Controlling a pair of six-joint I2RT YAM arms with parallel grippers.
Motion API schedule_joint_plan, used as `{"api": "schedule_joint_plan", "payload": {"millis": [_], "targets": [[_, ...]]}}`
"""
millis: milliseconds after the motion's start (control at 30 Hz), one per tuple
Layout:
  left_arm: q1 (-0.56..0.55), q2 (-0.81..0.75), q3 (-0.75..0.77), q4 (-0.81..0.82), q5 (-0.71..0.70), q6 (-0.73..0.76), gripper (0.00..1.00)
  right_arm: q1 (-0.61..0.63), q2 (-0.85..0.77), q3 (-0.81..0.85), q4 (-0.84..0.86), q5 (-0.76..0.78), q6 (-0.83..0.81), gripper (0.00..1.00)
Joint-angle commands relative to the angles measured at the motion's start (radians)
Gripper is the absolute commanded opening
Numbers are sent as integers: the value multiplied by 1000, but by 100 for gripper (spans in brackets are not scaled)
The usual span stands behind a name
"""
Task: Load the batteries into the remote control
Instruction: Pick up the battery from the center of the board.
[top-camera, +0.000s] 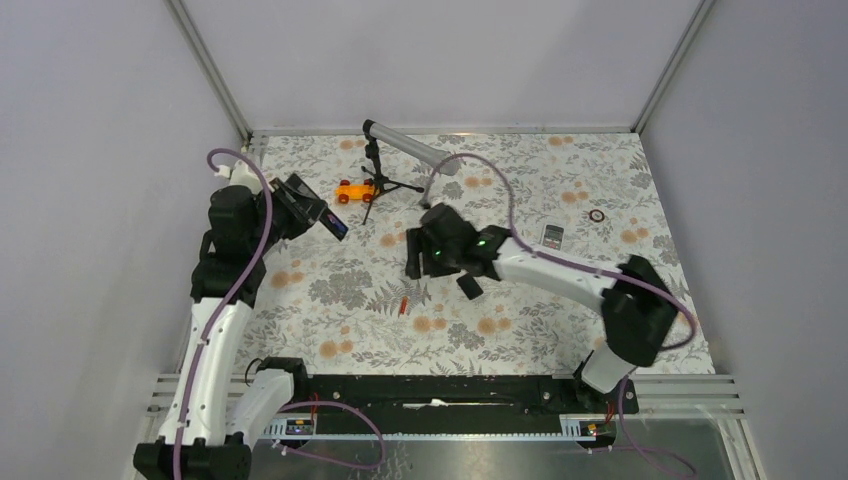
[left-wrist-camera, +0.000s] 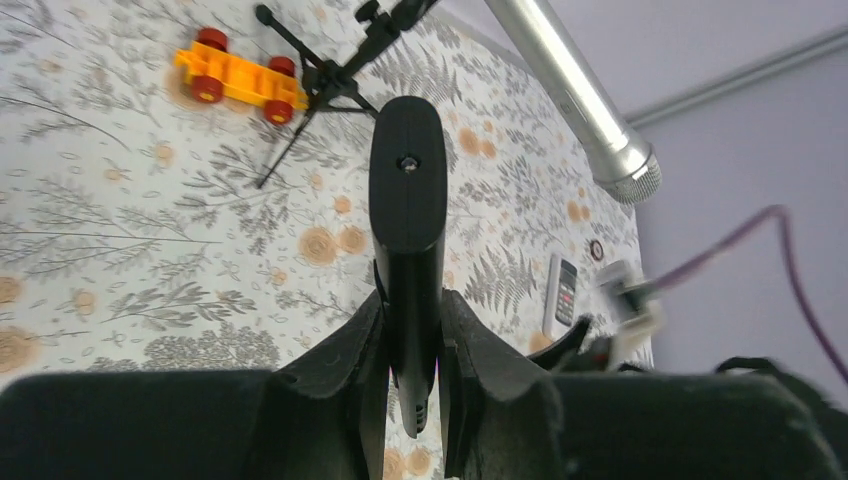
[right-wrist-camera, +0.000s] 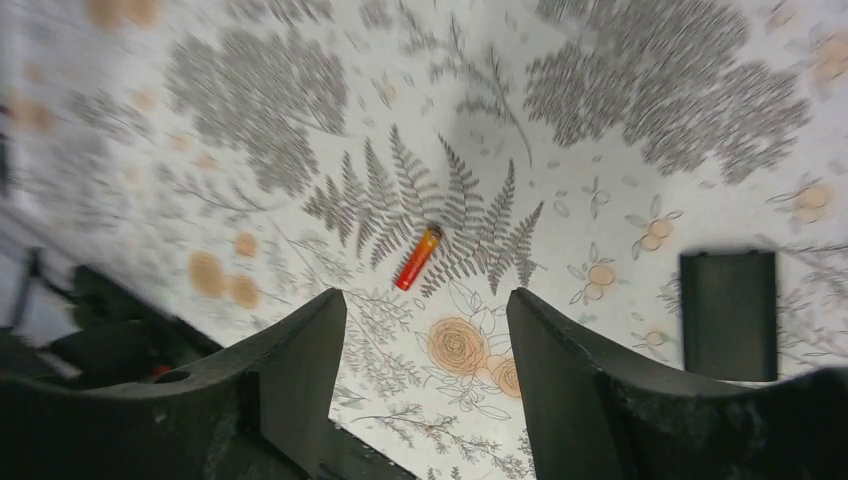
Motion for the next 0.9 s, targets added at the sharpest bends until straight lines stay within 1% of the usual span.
{"api": "schedule_joint_plan", "payload": {"millis": [0,67,133,233,333,433,467,500,533,600,700,867], "targets": [[2,-65,-8,-8,-136,29,0,127,179,154,-212,170,17,69],[2,-79,-8,-27,-137,35,0,152,251,210,-261,195,11,69],[2,-94,-8,-40,-142,44,0,173,281,219,-247,206,-22,69],[2,-114,-8,-47,-155,51,0,188,304,207,-212,173,-62,67],[2,-123,-2,-56,-174,57,0,194,321,209,-194,136,-142,63],[2,-124,4,-65,-211,57,0,196,325,221,-175,128,-278,60],[2,-121,4,-65,-217,55,0,196,328,226,-167,141,-319,61],[2,-116,3,-66,-218,51,0,196,341,237,-167,168,-356,64],[2,-112,3,-64,-215,49,0,196,358,260,-179,202,-373,67],[2,-103,1,-60,-205,43,0,196,409,319,-226,238,-397,70],[2,-93,8,-57,-197,37,0,196,482,403,-291,268,-397,71],[2,-81,18,-56,-188,30,0,196,529,432,-303,263,-403,70]]}}
